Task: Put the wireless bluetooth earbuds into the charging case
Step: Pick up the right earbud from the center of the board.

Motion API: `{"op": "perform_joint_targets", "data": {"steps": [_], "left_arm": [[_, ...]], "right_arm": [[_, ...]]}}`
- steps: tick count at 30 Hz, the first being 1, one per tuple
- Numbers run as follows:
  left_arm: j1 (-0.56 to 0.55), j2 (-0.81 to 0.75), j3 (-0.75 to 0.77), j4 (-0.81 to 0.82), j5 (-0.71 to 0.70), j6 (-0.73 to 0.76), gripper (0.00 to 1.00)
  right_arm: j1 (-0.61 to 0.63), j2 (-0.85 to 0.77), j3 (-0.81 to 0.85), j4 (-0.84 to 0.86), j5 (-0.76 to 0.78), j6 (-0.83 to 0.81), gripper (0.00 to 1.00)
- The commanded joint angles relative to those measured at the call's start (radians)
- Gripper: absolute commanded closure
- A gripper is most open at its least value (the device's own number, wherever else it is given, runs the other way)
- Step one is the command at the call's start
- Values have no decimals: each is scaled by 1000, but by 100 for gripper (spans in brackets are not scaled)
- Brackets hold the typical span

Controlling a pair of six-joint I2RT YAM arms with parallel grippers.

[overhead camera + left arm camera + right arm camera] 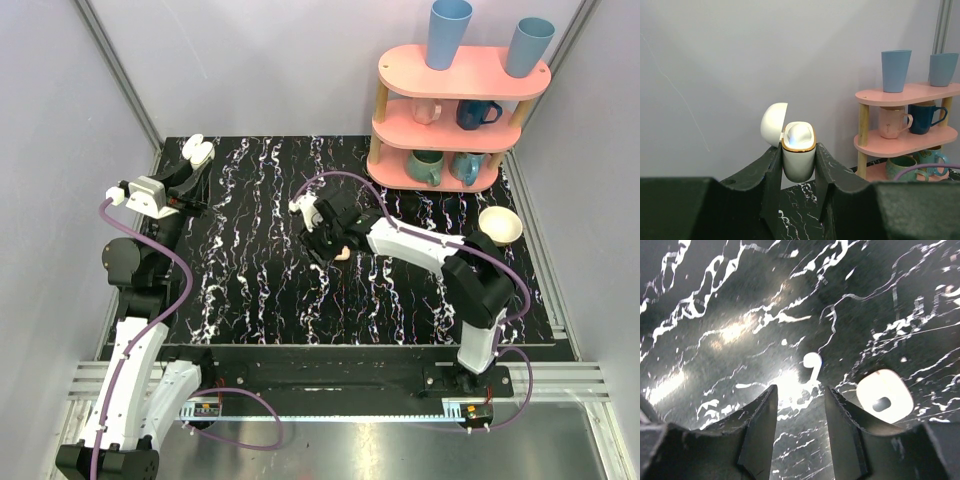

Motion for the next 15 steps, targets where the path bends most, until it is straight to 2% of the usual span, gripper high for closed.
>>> {"op": "perform_joint_targets", "data": {"steps": [1, 6, 15], "left_arm": [[3, -9, -3, 53, 9, 2, 100], [3, -7, -11, 61, 17, -6, 100], [3, -3, -10, 64, 24, -15, 100]], "right_arm": [[2, 26, 56, -145, -136, -81, 50], [2, 82, 95, -173, -153, -112, 50], [1, 161, 158, -160, -53, -141, 51]]}}
